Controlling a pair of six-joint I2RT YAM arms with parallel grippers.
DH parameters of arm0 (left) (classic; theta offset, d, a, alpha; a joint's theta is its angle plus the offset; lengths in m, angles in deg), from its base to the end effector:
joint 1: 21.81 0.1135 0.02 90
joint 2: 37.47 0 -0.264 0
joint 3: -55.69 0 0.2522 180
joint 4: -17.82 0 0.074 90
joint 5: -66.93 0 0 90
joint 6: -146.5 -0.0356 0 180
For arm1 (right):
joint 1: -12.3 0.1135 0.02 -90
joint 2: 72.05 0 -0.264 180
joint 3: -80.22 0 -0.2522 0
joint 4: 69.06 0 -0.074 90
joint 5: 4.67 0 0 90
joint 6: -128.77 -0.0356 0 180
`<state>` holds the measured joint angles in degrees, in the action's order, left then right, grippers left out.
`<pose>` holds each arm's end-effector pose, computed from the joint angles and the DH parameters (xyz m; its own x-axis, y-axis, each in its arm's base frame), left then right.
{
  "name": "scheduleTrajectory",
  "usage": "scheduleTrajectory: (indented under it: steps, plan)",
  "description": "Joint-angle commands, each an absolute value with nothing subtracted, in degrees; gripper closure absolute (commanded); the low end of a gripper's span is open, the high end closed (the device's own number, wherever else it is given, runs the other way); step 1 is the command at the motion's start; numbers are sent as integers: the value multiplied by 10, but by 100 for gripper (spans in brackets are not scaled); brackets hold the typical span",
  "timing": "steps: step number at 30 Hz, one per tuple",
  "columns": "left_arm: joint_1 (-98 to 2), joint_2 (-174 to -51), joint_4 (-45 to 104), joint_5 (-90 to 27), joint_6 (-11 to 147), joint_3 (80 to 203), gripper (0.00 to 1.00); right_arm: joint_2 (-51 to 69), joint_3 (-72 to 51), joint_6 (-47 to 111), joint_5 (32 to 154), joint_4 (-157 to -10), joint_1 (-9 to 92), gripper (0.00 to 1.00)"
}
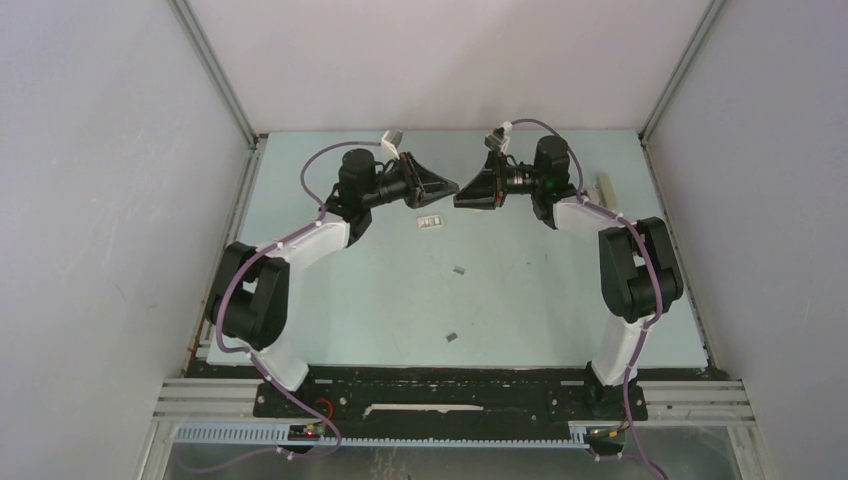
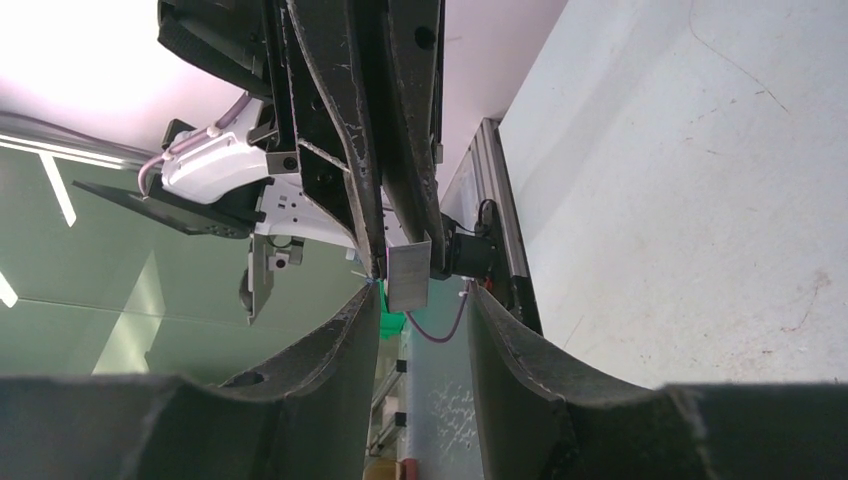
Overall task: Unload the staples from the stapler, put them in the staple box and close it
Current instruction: Pick up the staple from the center of the board.
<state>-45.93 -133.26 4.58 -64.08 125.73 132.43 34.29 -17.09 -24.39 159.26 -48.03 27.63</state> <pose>0.3422 -0.1788 0.2836 -0.8782 -0.3798 -0.2907 0.2343 0.1883 -0.9538 0.3855 0.1411 0.2618 -0.9112 0.0063 -0.4118 -0.4117 0.0167 0.9112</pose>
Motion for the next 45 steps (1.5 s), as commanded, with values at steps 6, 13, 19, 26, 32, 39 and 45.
scheduleTrajectory:
  steps: [6,13,19,26,32,39,45]
  plan:
    - [-465,-1325,17,-658,1265,1311,90,343,-171,-280,1590,-427,268,54]
    - [-468,-1329,15,-660,1265,1312,90,341,-171,-286,1587,-424,268,57]
    - [-469,-1329,14,-660,1265,1310,90,339,-170,-290,1585,-422,266,65]
    - [-469,-1327,13,-659,1265,1305,89,335,-171,-279,1587,-438,269,84]
    - [-469,-1328,12,-660,1265,1306,84,332,-171,-265,1587,-456,273,88]
    - [-469,-1324,12,-654,1264,1301,64,326,-171,-241,1588,-479,274,89]
    - [-464,-1312,12,-642,1261,1296,47,323,-171,-219,1589,-502,275,89]
